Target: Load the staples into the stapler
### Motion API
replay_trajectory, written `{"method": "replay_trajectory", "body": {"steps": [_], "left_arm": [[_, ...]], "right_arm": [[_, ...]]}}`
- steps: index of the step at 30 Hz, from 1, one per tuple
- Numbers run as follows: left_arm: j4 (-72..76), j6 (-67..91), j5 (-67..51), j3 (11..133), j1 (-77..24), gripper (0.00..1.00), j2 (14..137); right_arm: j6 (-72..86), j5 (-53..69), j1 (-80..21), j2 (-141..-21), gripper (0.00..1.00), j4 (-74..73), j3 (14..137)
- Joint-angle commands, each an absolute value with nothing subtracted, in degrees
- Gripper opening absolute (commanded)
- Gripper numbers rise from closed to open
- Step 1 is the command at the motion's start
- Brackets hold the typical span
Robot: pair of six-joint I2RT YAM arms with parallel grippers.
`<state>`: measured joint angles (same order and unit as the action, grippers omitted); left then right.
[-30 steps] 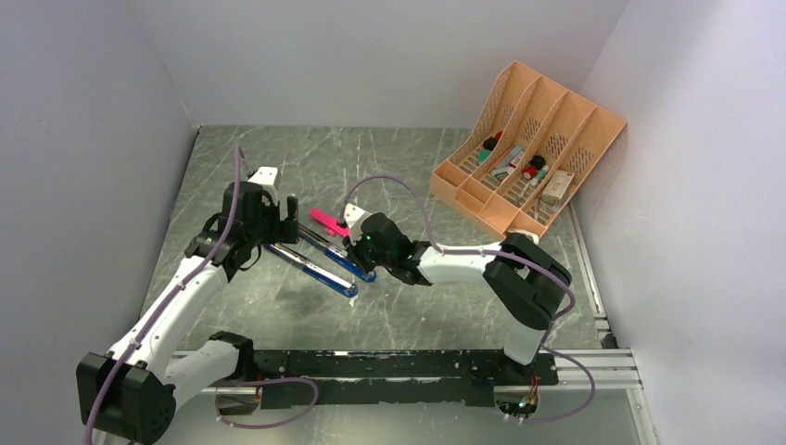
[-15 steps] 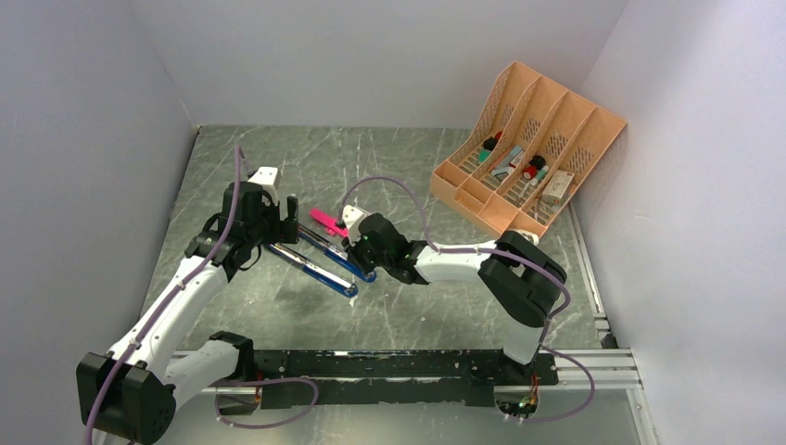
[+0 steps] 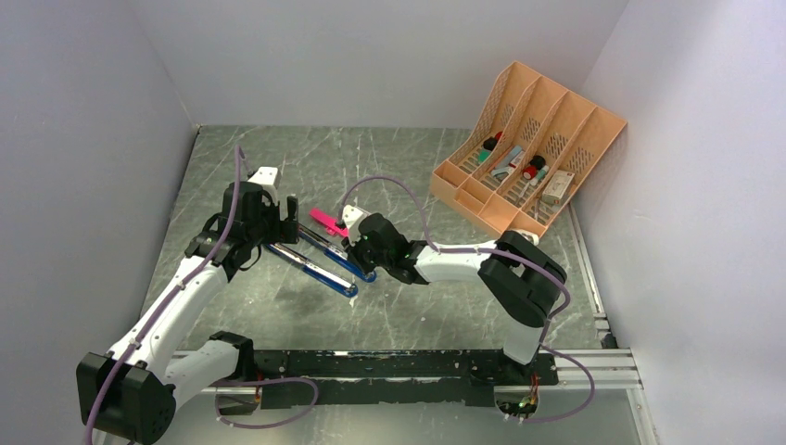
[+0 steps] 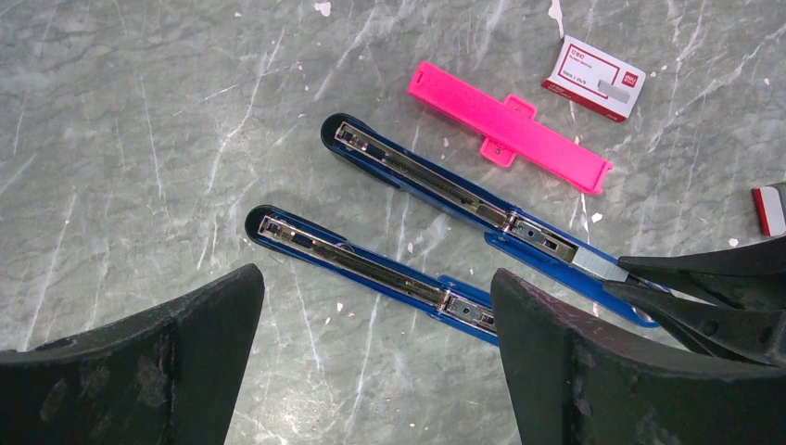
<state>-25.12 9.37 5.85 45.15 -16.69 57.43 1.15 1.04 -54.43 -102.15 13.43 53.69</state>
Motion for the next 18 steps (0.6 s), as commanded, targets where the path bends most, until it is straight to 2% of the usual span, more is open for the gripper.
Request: {"method": "replay_trajectory", "body": {"steps": [1,18], "left_arm": [[-23.69,8.77,4.83,45.58,-16.52,0.96,57.33],[-23.56,8.7,4.75,45.5,-16.52,0.96,57.22]], "right_arm": [[1.38,1.1,-54.23,-102.59,0.0,12.68,54.98],[0.88,2.98,-54.17,-105.62,0.01,5.07,59.54]]}}
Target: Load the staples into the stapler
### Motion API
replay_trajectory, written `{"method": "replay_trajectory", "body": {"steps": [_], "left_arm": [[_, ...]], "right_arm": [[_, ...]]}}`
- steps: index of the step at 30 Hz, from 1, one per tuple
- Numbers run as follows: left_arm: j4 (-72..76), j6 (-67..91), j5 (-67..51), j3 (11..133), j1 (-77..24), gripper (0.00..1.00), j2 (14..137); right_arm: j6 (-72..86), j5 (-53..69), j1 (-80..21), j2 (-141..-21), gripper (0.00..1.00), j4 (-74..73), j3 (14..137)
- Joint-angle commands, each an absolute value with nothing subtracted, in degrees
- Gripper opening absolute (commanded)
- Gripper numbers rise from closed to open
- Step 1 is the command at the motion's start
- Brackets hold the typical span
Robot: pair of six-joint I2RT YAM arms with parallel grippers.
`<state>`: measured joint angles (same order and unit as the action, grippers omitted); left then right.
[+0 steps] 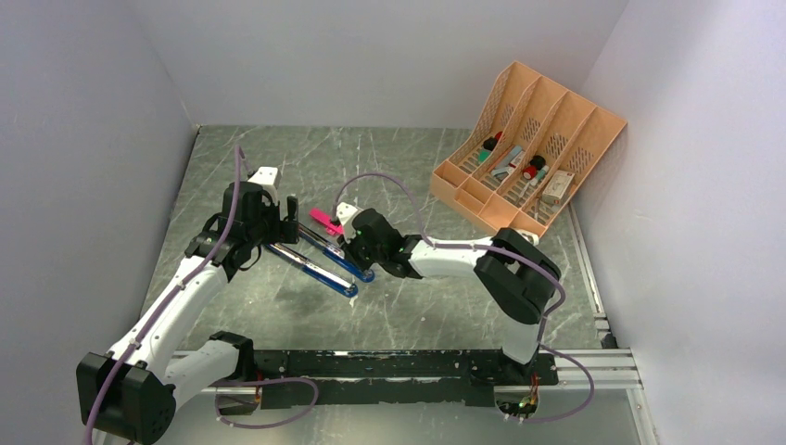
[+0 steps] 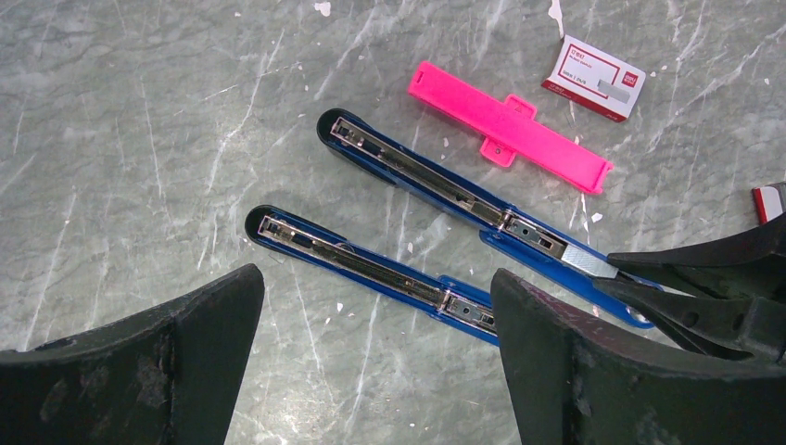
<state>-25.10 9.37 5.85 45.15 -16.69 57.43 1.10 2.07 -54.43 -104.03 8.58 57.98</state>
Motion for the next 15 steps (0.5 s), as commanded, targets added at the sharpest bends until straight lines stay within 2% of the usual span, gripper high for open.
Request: {"method": "replay_trajectory", "body": {"steps": [1,8,15], "left_arm": [[-23.57,8.7,4.75,45.48,-16.52,0.96,57.24],[-23.56,8.7,4.83,45.53,-16.52,0.97,57.27],[-23.55,8.7,4.66,45.55,-16.52,0.96,57.21]], "right_arm": [[0.88,2.98,-54.11,-105.58,0.03,4.94,59.58],[1.05,2.63,-54.21,-104.07,0.22,6.8,58.15],[1.1,2.42,-54.19,-100.98,0.31,9.84,55.48]]}}
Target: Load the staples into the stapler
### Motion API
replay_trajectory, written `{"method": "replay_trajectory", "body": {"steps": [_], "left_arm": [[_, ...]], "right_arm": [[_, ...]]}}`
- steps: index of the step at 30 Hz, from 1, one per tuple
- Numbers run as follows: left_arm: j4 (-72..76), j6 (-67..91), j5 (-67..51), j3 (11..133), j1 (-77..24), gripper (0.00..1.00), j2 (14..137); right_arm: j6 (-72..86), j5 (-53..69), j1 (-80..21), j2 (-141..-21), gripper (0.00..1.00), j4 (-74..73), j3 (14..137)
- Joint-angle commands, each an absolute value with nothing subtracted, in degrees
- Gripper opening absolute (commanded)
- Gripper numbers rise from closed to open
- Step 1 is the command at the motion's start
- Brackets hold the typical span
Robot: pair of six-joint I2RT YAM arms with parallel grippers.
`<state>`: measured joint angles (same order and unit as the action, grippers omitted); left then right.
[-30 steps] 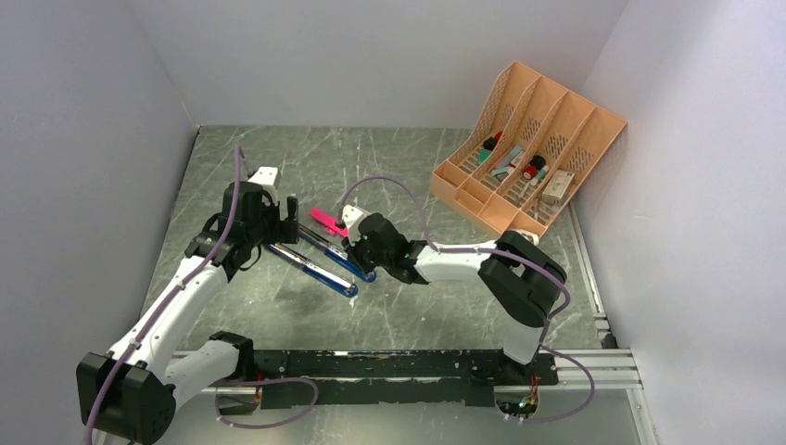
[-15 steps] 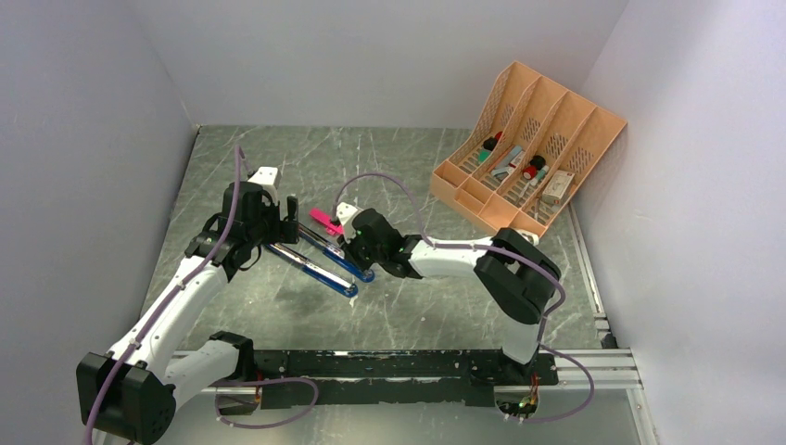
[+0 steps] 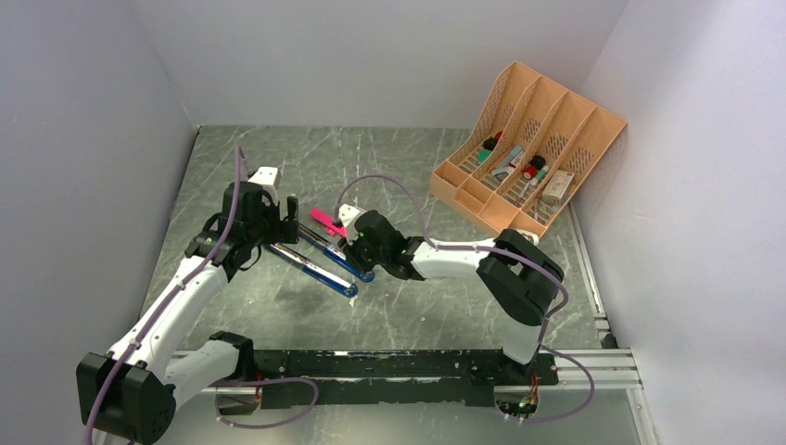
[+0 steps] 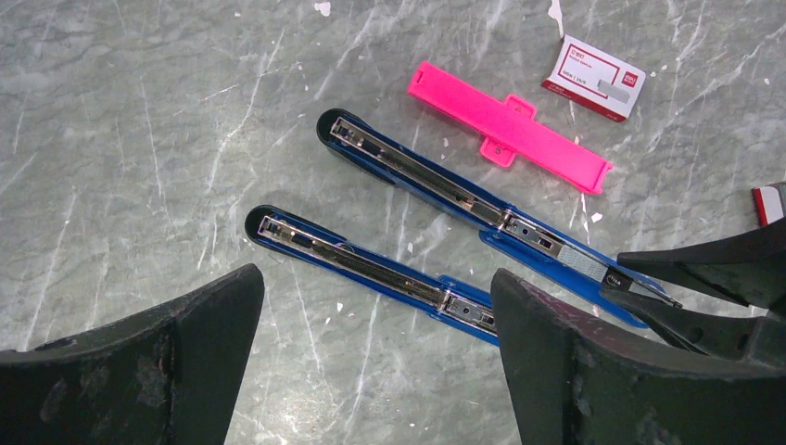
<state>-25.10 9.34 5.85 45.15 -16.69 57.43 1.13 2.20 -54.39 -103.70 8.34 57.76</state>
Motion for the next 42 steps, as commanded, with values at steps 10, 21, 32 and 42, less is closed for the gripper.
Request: {"method": "replay_trajectory", "body": {"steps": [10,21,32,42], "left_arm": [[-23.6,8.7,4.79,45.53,-16.52,0.96,57.07],[-23.42,8.71,4.58,45.46,-16.52,0.96,57.04],[-23.47,8.7,4.74,45.45,-16.52,0.97,56.96],[-23.51,8.79,5.17,45.57,-16.41,0.96,56.99]], "right_arm": [[3.82,-0.32,-53.93,-99.02,0.32,16.85,54.33],[5.6,-1.77,-53.39,-106.8,0.32,15.01,61.29],[6.11,-0.72,-53.23,-109.61,0.31,11.06,62.13],[6.25,-0.46,-53.2,-104.55,0.31,8.36,55.26]]}}
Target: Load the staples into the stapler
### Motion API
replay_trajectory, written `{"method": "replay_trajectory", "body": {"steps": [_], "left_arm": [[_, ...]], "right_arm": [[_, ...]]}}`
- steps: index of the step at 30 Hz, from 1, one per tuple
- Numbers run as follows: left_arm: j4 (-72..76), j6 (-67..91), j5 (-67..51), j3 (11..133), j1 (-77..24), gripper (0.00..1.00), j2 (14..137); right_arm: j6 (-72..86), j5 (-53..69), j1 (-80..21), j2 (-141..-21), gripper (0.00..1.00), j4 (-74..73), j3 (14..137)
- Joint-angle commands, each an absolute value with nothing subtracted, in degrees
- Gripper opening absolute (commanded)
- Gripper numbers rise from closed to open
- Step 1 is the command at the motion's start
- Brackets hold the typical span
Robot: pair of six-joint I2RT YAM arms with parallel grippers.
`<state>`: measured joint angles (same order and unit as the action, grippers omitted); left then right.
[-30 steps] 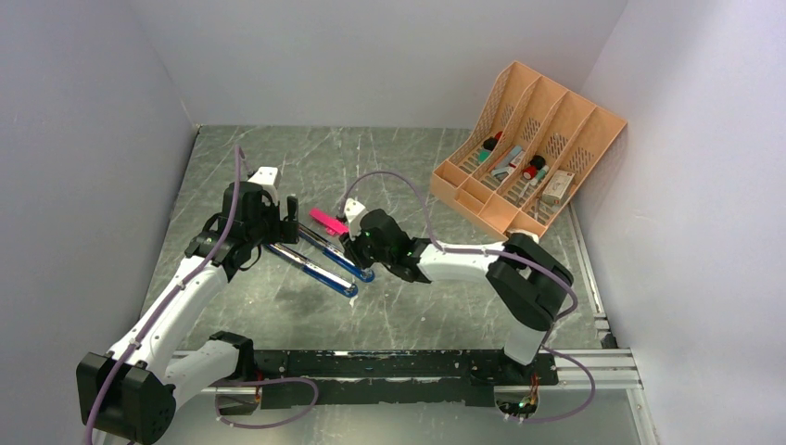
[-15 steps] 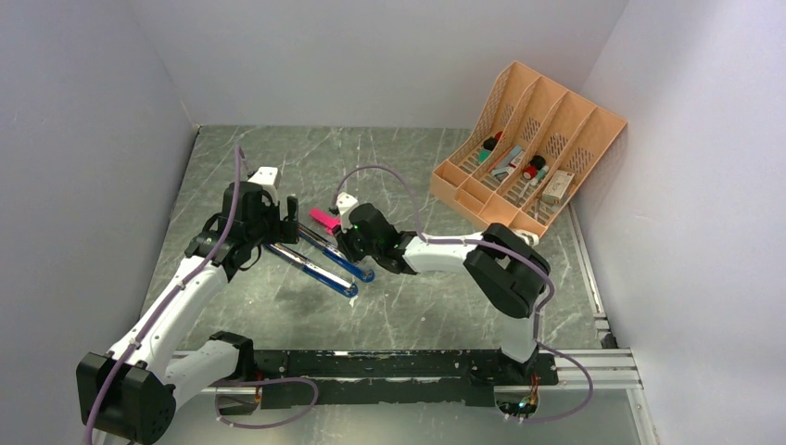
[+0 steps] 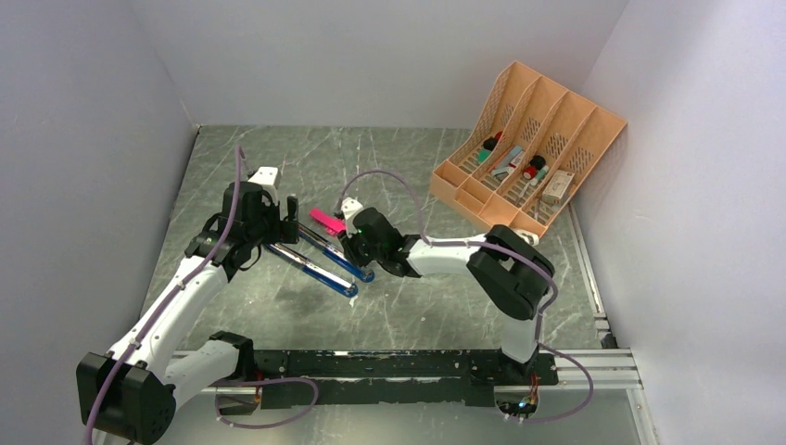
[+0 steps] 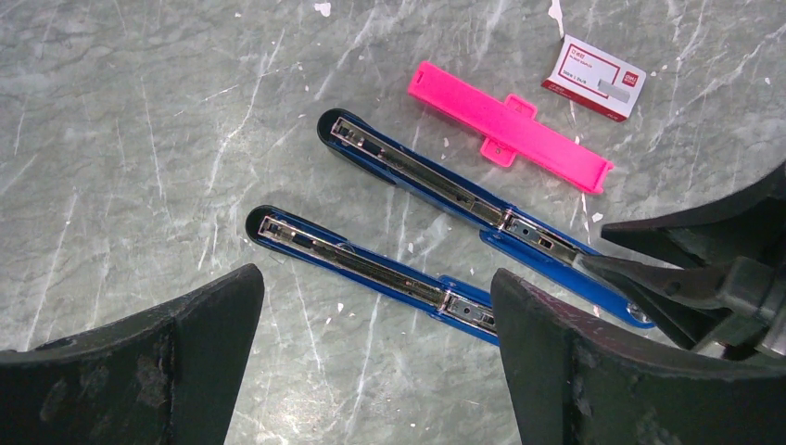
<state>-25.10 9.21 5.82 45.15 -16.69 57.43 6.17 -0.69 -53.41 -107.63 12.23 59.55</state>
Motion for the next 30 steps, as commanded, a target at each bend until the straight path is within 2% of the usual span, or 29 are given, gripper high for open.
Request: {"method": "replay_trajectory", "body": {"steps": [1,6,12,16,22,30], "left_arm": [[-23.52,8.87,5.18,45.57,-16.43,0.96,56.99],[-23.78,9.05,5.14,45.79,-16.22,0.96,56.83],[-24.71,9.7,2.53,47.24,-13.7,0.97,55.35],[-22.29,10.54,0.36,46.45,-9.81,0.98,51.06],[-19.96,19.54,-2.16,45.74,-8.7,1.0,46.11],[-19.17,30.85,-6.92,40.25,-8.7,1.0,42.02]], "right_arm": [[6.16,-0.44,-53.18,-103.56,0.31,8.09,54.39],[6.23,-0.98,-53.24,-98.38,0.31,8.68,50.68],[4.1,-1.82,-53.17,-90.69,0.32,17.27,47.49],[2.39,1.96,-53.25,-86.6,0.33,17.34,47.42],[3.8,6.77,-57.39,-91.43,0.35,10.83,52.02],[5.03,5.19,-61.62,-100.27,0.37,10.7,54.02]]}}
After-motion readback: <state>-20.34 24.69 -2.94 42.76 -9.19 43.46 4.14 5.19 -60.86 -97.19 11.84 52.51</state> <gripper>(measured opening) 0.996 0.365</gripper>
